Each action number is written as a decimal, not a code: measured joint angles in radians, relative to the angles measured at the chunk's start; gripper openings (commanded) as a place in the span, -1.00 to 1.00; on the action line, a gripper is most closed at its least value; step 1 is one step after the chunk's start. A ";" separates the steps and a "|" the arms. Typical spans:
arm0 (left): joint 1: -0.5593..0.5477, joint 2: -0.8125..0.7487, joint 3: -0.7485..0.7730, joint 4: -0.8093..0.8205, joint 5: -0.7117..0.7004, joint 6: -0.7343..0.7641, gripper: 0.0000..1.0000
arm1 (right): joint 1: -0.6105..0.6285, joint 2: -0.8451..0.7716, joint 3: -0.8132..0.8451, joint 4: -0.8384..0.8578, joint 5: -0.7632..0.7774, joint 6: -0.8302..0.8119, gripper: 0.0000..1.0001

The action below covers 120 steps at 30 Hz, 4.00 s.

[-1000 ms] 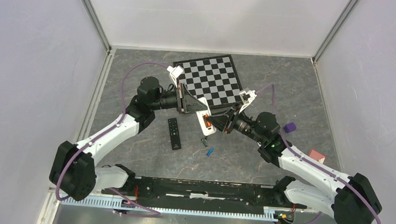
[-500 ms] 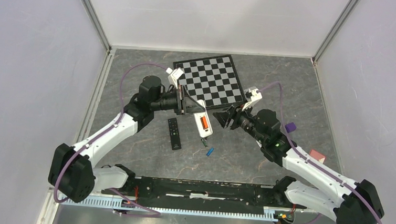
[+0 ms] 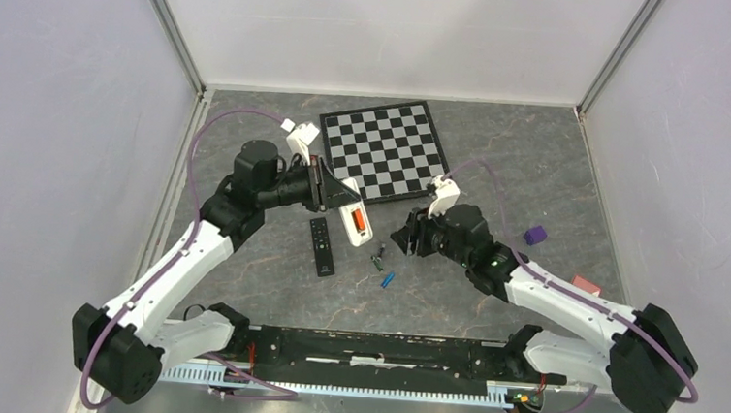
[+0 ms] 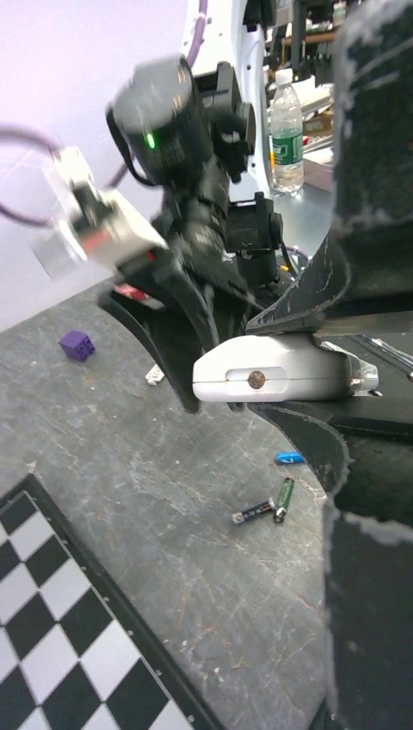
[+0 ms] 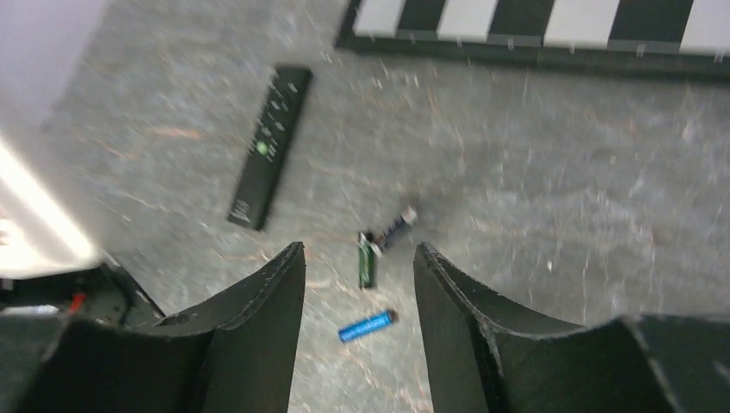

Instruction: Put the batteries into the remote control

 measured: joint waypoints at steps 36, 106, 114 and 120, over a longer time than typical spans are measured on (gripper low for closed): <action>0.001 -0.242 -0.096 0.247 0.116 0.014 -0.96 | 0.369 0.363 0.083 -0.289 0.476 0.296 0.41; -0.112 0.397 -0.244 0.966 0.095 -0.424 -0.96 | 0.227 -0.119 0.196 -0.415 0.224 -0.175 -0.83; -0.111 0.409 -0.261 1.033 0.102 -0.468 -0.96 | 0.227 -0.097 0.220 -0.415 0.236 -0.193 -0.76; -0.111 0.409 -0.261 1.038 0.102 -0.478 -0.96 | 0.227 -0.083 0.234 -0.414 0.247 -0.194 -0.39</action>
